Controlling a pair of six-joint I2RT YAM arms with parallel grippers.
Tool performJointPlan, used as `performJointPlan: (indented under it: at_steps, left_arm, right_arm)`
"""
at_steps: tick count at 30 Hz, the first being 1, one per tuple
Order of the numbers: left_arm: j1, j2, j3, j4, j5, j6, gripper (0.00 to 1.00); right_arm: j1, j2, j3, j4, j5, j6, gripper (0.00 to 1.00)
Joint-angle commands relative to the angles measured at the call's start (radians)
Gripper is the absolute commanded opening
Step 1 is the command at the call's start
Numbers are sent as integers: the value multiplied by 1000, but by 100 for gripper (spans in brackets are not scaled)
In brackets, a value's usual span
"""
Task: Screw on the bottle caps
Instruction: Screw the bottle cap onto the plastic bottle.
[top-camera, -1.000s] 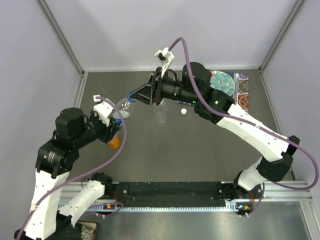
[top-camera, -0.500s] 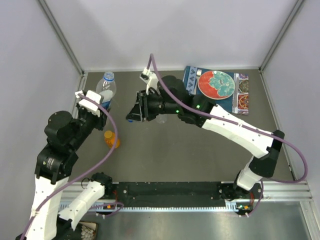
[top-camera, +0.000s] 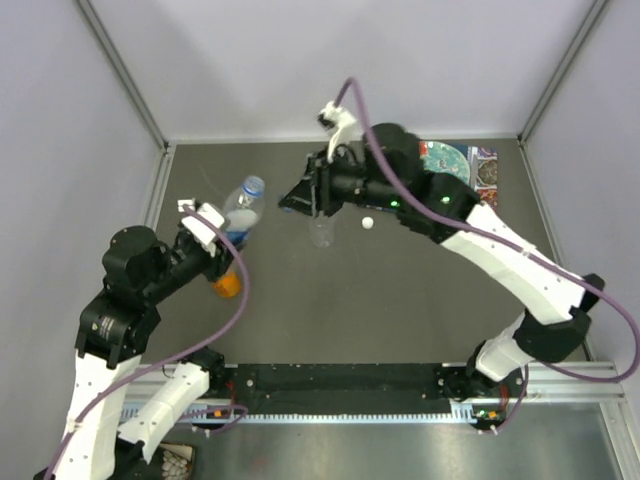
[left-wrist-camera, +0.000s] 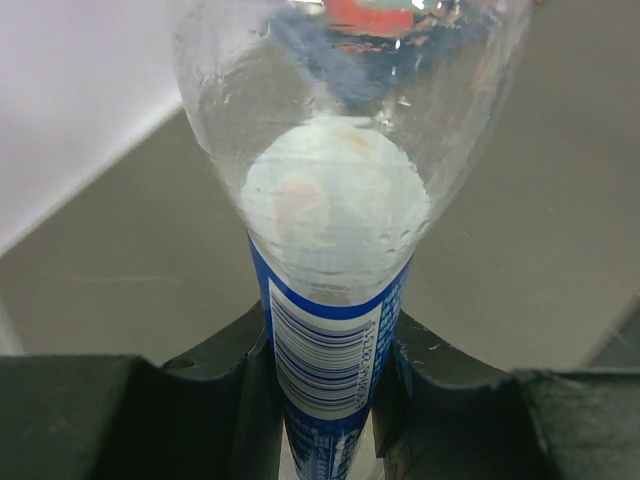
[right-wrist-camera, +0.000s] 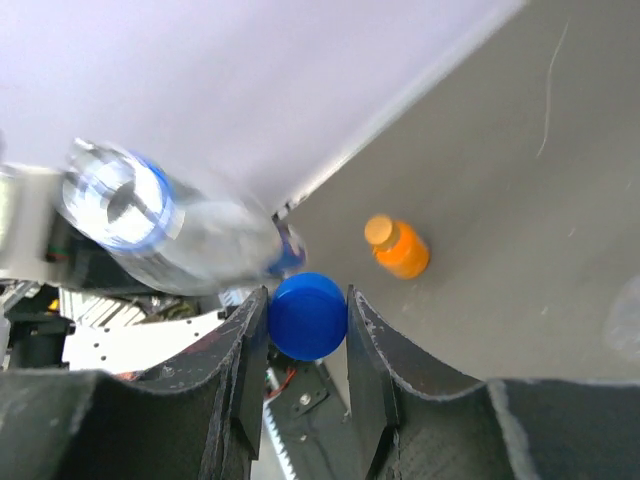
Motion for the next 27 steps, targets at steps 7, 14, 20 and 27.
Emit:
performJointPlan:
  at_steps: [7, 14, 20, 27]
  left_arm:
    - [1, 92, 64, -231, 590, 130, 0]
    - [1, 165, 148, -401, 884, 300, 2]
    - [-51, 240, 179, -541, 1050, 377, 6]
    - [-195, 309, 194, -584, 993, 398, 7]
  right_arm:
    - [-52, -202, 45, 49, -362, -402, 0]
    - [-80, -238, 4, -54, -726, -625, 0]
    - [-80, -308, -72, -56, -725, -888, 0]
    - [-83, -256, 64, -219, -807, -1061, 0]
